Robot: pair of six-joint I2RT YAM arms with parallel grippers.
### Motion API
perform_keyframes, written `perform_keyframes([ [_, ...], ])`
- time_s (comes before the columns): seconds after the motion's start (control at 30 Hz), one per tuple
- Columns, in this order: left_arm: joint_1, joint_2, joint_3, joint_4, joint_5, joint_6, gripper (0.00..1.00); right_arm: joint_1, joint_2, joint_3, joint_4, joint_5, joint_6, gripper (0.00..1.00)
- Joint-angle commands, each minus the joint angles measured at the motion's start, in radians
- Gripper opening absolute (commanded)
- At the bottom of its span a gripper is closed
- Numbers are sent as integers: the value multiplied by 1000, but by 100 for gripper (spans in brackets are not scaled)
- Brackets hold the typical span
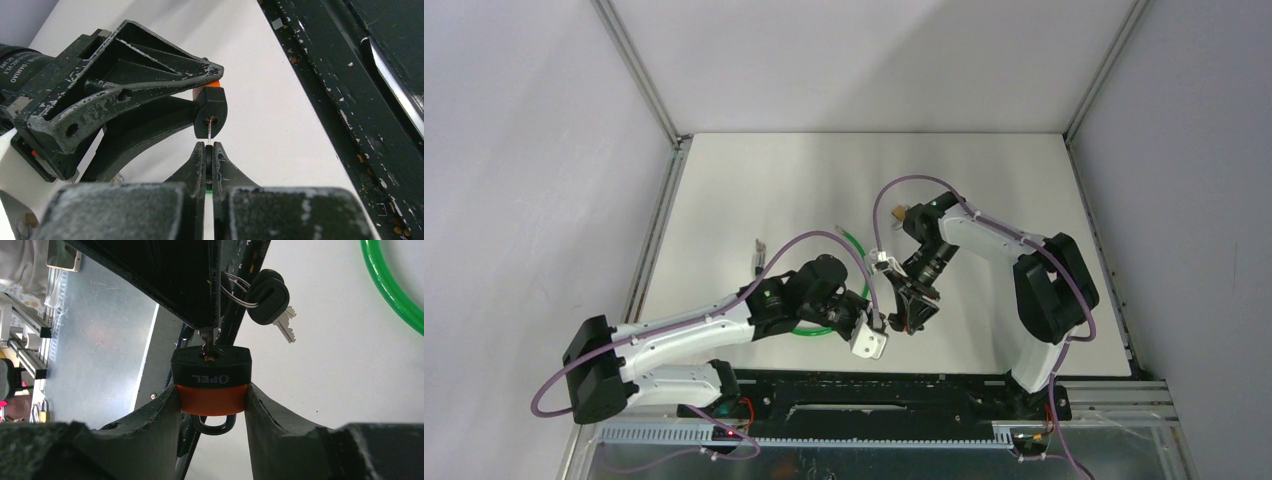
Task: Unlock with the key
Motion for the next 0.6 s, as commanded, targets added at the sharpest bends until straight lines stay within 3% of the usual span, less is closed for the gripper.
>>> perform_keyframes([
  [0.0, 0, 27, 25, 5, 44, 52, 0, 33, -46, 19, -8, -146, -21, 0],
  [0.27, 2, -7, 18, -8, -23, 64, 0, 27, -48, 19, -18, -131, -29, 0],
  [0.57, 88, -129, 23, -75, -9, 33, 0, -22, -55, 19, 7, -101, -21, 0],
])
